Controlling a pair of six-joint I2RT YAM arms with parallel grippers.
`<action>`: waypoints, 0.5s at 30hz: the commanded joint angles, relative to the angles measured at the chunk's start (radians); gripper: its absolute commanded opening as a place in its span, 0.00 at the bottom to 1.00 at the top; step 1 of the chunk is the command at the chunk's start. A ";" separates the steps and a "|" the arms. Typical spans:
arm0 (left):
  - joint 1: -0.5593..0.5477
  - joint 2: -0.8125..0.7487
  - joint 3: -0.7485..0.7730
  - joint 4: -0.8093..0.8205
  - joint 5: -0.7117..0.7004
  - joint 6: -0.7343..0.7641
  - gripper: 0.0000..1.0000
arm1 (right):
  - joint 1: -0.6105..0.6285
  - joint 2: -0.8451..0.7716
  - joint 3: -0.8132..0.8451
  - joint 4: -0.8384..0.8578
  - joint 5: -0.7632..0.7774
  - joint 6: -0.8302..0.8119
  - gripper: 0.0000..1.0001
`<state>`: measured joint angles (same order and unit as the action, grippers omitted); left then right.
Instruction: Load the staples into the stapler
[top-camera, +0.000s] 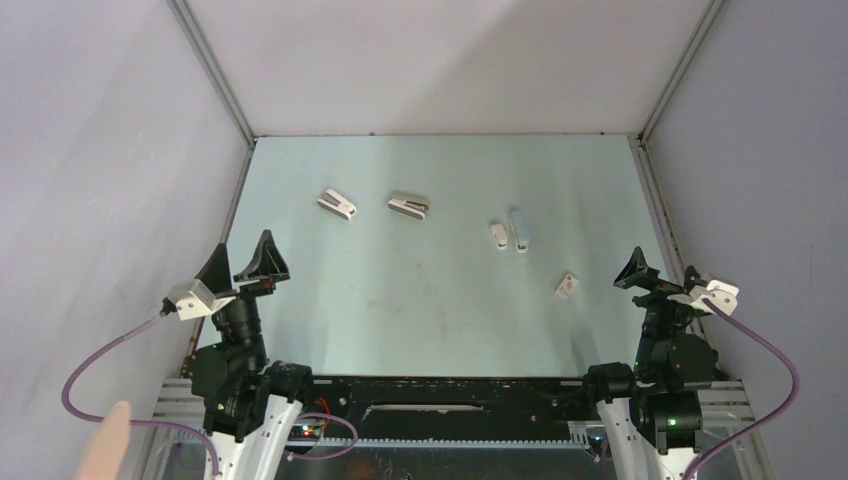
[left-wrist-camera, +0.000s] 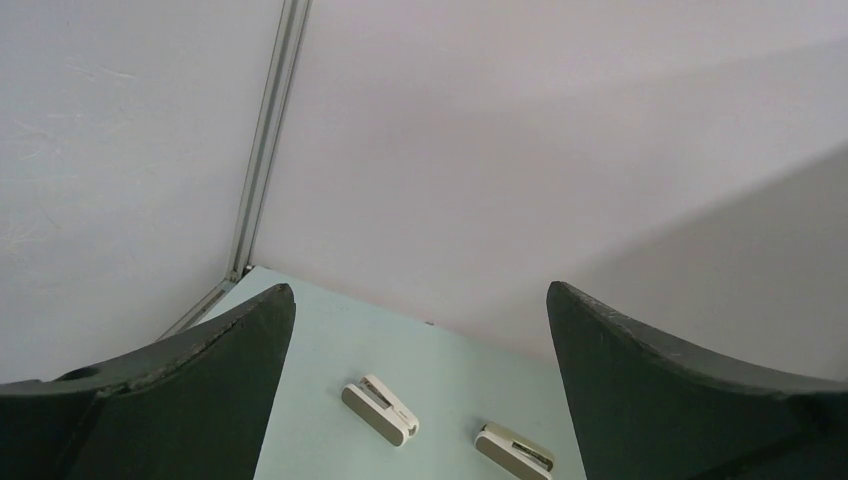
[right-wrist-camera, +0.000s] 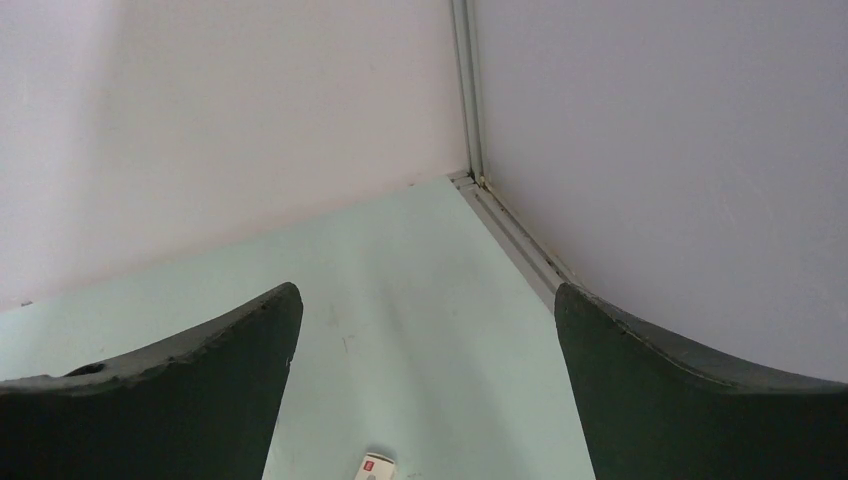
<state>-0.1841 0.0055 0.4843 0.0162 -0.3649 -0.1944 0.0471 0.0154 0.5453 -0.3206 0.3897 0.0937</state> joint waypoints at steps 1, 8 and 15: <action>-0.014 -0.105 0.017 0.001 -0.030 -0.020 1.00 | -0.006 -0.080 0.036 0.005 0.010 0.002 0.99; -0.051 -0.136 0.014 -0.008 -0.059 -0.025 1.00 | -0.006 0.030 0.080 -0.052 0.013 0.075 0.99; -0.076 -0.146 0.014 -0.010 -0.069 -0.030 1.00 | -0.006 0.271 0.196 -0.227 0.016 0.231 0.99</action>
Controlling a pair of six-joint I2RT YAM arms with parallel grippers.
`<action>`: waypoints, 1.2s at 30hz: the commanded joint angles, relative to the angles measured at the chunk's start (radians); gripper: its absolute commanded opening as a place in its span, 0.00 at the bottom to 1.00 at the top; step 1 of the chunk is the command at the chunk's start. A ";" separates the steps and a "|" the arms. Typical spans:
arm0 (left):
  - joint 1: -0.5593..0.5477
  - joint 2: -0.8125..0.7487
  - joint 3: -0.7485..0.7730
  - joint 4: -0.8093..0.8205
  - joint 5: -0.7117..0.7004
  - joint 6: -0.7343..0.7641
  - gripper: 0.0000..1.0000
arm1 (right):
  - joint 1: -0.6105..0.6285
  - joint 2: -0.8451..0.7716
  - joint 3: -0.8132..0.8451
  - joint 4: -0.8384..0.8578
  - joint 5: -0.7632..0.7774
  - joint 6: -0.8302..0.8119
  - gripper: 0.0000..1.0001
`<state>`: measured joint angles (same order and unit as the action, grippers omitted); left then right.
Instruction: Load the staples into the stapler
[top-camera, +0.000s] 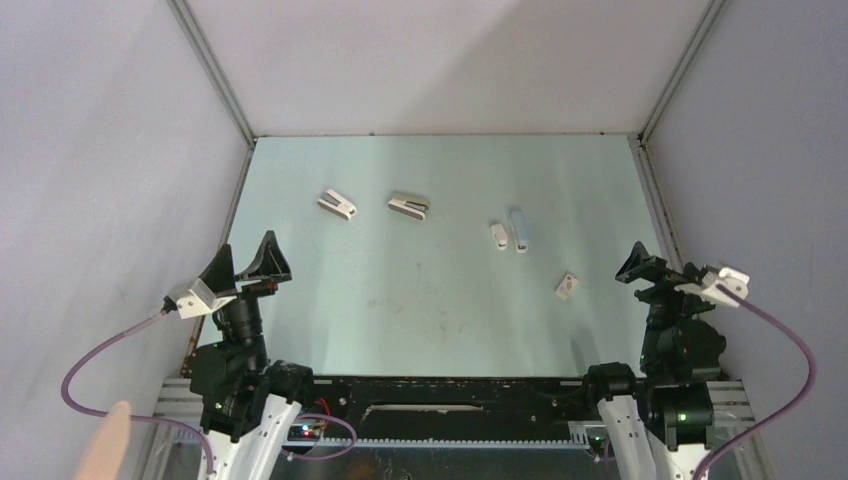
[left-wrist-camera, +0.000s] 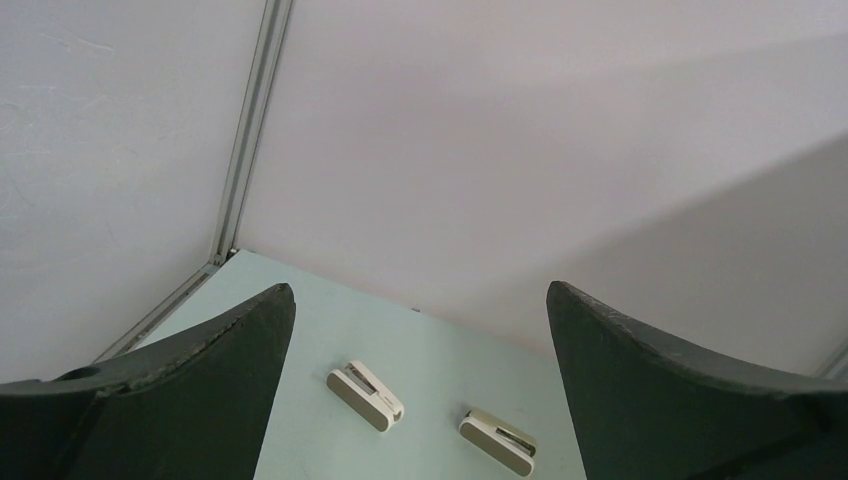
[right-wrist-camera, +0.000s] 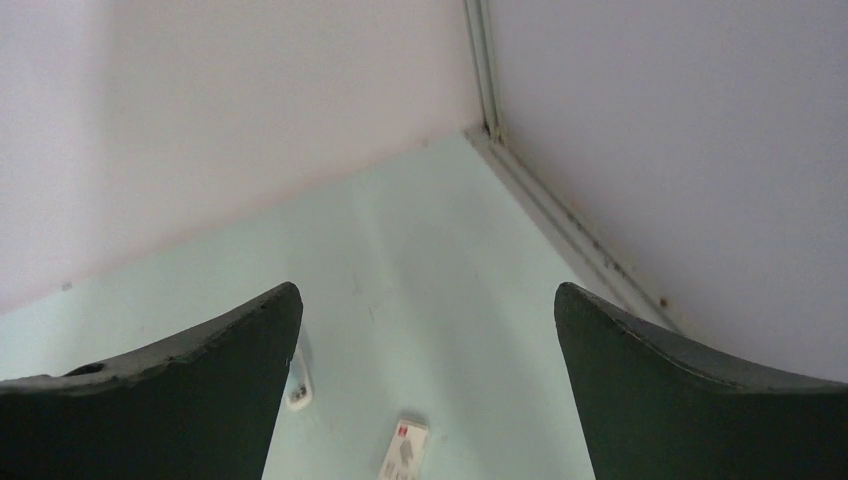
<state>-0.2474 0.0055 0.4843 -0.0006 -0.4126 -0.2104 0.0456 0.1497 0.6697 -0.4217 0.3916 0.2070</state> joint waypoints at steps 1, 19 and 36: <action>-0.015 -0.146 0.014 0.008 -0.022 -0.015 1.00 | -0.003 0.180 0.088 -0.160 0.010 0.145 0.99; -0.036 -0.106 0.016 0.007 -0.025 -0.020 1.00 | -0.006 0.704 0.060 -0.295 -0.233 0.421 0.99; -0.036 -0.095 0.016 0.007 -0.036 -0.014 1.00 | -0.004 1.117 0.053 -0.103 -0.216 0.536 0.74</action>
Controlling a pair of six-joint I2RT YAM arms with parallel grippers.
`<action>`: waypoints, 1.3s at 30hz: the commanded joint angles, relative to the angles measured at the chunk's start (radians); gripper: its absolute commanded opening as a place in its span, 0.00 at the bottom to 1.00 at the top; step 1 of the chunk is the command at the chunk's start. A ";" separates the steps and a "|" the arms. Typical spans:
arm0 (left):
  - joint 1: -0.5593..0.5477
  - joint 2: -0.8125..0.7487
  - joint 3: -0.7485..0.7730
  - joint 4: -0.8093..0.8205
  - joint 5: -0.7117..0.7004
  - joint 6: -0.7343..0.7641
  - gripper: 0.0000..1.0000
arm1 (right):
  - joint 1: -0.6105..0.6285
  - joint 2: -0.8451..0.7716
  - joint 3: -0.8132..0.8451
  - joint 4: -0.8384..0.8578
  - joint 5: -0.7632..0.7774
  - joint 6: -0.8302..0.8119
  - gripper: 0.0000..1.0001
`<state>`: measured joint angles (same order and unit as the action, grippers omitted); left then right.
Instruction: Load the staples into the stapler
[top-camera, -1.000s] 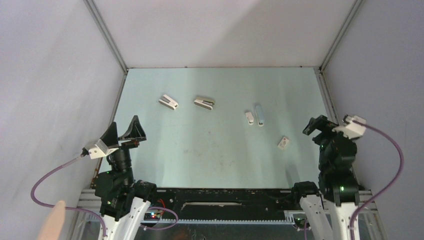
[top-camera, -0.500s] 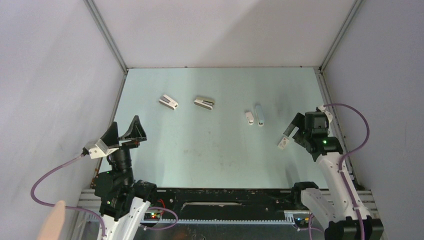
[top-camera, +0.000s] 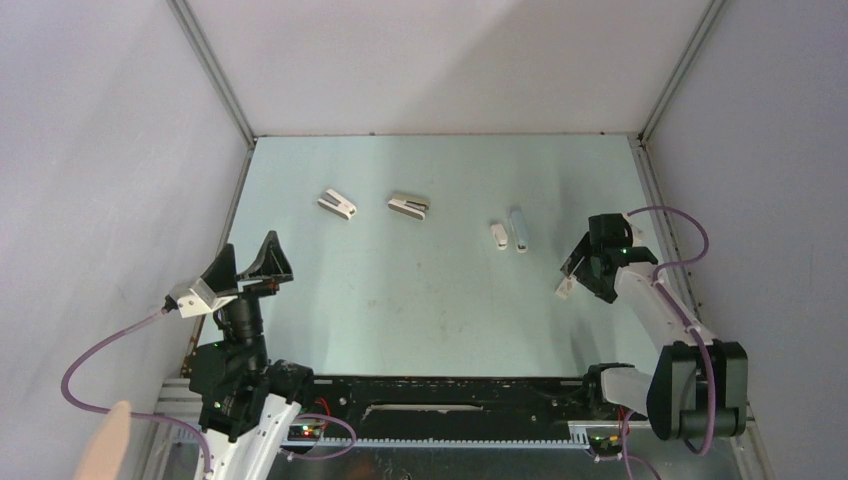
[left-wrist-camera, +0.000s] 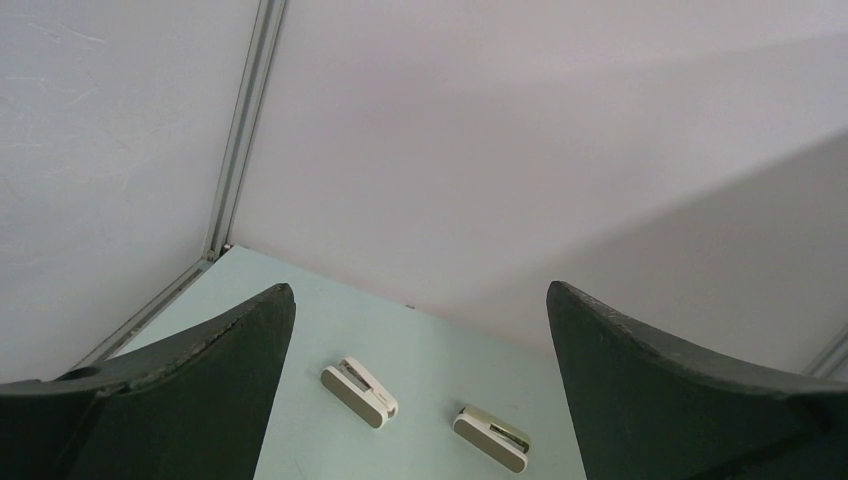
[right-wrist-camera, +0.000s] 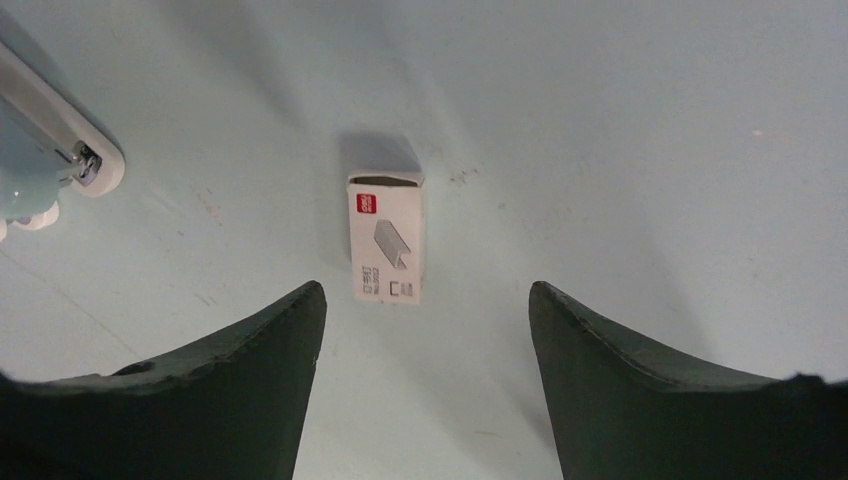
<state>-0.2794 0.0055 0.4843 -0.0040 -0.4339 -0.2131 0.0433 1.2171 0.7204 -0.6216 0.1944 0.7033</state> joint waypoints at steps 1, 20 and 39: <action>-0.005 -0.093 0.016 0.011 -0.013 -0.010 1.00 | 0.002 0.076 0.002 0.106 -0.021 0.045 0.72; -0.012 -0.098 0.014 0.011 -0.018 -0.008 1.00 | 0.081 0.274 0.003 0.156 0.015 0.041 0.46; -0.014 -0.082 0.016 -0.017 -0.016 -0.009 1.00 | 0.820 0.502 0.380 0.127 0.010 -0.302 0.36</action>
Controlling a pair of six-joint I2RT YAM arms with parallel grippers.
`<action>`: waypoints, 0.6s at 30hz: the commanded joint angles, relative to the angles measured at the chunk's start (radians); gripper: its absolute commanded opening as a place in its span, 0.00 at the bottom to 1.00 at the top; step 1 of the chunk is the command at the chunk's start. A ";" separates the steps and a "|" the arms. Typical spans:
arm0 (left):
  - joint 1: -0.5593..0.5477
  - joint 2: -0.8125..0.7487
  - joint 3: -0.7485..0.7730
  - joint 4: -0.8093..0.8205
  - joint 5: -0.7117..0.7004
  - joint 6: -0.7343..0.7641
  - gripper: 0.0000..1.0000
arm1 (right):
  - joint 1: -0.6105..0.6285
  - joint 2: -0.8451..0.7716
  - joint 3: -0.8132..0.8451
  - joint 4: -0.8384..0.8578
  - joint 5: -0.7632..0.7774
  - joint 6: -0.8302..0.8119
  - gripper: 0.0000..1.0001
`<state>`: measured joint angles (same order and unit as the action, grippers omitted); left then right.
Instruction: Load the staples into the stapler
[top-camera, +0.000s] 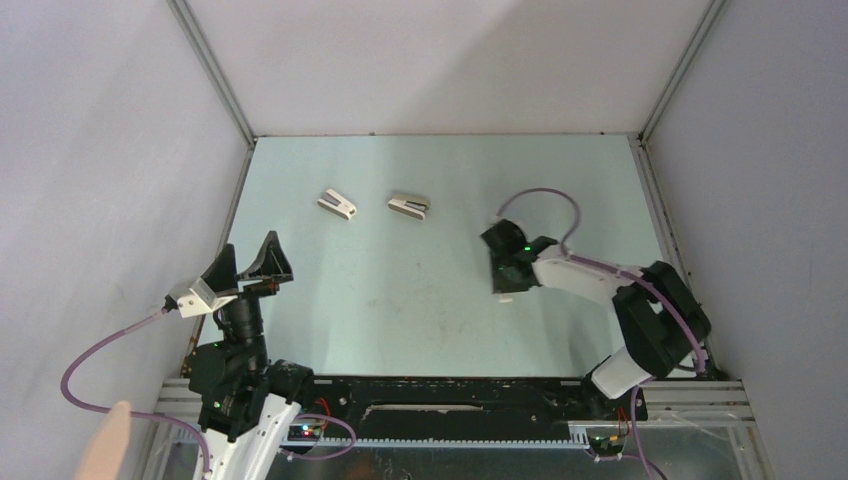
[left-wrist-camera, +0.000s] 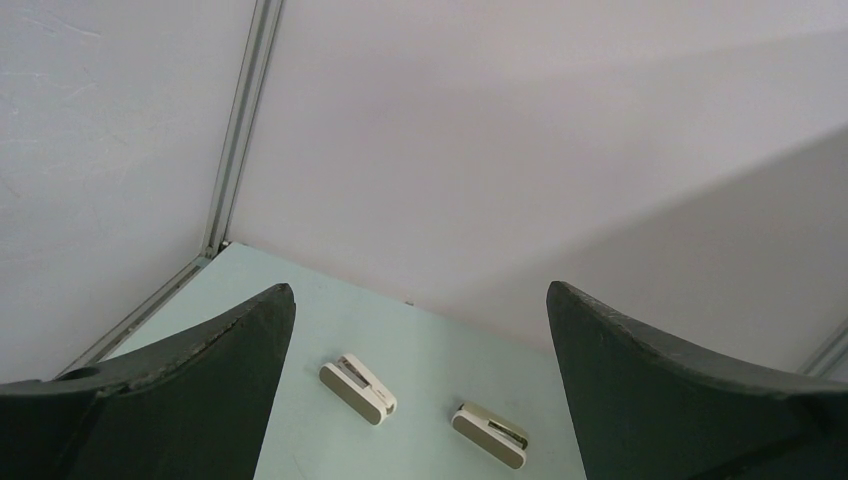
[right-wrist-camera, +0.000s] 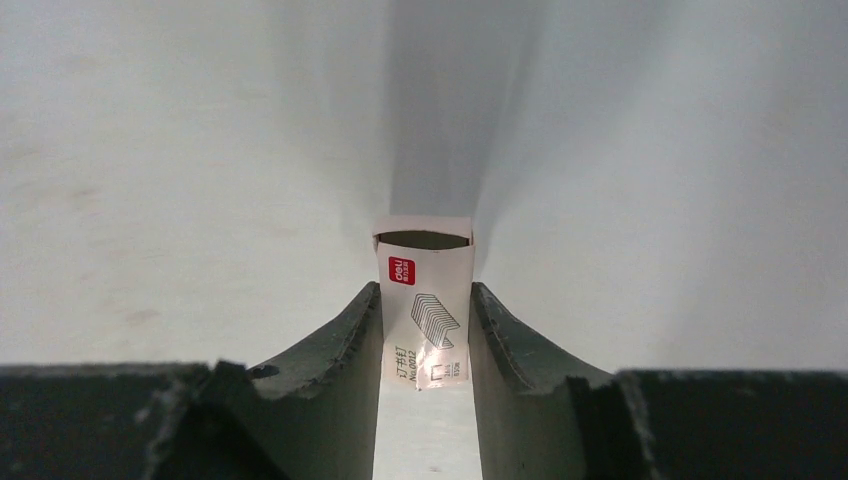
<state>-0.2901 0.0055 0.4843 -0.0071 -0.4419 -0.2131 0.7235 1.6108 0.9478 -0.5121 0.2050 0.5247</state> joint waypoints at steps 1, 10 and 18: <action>-0.002 -0.080 0.016 -0.016 -0.009 -0.009 1.00 | 0.181 0.167 0.219 0.010 -0.001 -0.149 0.36; -0.003 -0.067 0.020 -0.021 -0.009 -0.005 1.00 | 0.388 0.394 0.455 -0.063 -0.013 -0.320 0.39; -0.002 -0.048 0.020 -0.023 0.004 -0.005 1.00 | 0.412 0.383 0.422 -0.090 0.008 -0.353 0.55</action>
<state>-0.2905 0.0051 0.4843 -0.0334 -0.4419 -0.2127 1.1347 2.0018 1.3735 -0.5613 0.1844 0.2119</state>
